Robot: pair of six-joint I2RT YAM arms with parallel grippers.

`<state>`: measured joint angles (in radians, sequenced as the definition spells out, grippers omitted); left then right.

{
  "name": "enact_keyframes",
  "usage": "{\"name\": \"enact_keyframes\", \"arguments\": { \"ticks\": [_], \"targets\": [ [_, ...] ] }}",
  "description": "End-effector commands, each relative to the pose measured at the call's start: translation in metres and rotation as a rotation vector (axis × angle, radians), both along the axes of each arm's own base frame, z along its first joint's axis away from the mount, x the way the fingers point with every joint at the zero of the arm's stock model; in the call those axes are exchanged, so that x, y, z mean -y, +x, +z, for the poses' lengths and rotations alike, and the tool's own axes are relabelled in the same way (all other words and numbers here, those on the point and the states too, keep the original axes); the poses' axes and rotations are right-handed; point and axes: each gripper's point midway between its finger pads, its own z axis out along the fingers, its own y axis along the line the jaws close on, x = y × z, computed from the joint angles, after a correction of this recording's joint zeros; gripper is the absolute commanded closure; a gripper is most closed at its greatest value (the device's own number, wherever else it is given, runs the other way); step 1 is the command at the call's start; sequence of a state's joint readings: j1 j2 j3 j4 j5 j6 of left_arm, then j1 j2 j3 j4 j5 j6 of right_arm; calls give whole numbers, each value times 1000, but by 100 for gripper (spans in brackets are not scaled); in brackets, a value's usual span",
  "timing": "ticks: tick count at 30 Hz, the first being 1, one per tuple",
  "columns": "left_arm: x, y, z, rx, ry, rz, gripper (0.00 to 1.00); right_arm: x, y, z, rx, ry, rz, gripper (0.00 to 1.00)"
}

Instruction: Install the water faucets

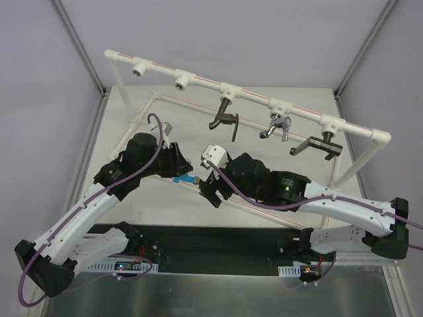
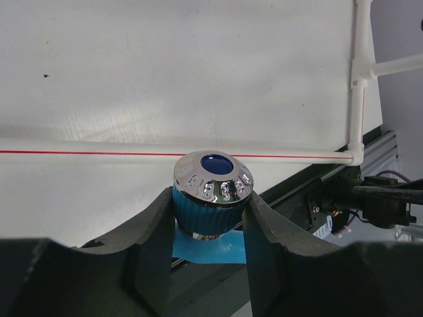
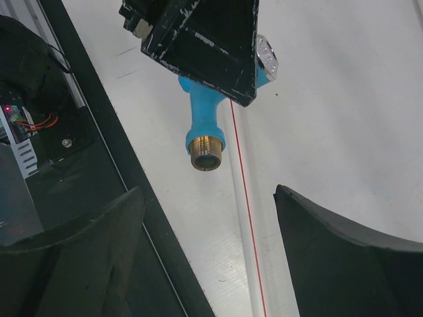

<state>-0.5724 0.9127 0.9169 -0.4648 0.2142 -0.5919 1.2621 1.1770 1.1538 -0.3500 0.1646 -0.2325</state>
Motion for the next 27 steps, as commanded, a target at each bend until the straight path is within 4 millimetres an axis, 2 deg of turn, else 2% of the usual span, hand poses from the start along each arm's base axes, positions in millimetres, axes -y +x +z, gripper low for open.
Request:
{"name": "enact_keyframes", "arguments": {
  "ticks": [1,12,18,21,26,27],
  "targets": [
    [5,6,38,105,-50,45,100,-19,-1,26,28,65,47,19],
    [18,2,56,170,-77,35,100,-39,7,10,40,31,45,21],
    [18,0,60,192,-80,27,100,-47,11,11,51,39,42,30],
    [19,-1,62,202,-84,16,100,-50,12,12,57,42,39,39],
    [21,-4,66,221,-89,-14,100,-53,14,14,57,40,38,60],
    [22,-5,67,228,-90,-26,100,-52,14,15,58,44,34,68]
  ]
}}
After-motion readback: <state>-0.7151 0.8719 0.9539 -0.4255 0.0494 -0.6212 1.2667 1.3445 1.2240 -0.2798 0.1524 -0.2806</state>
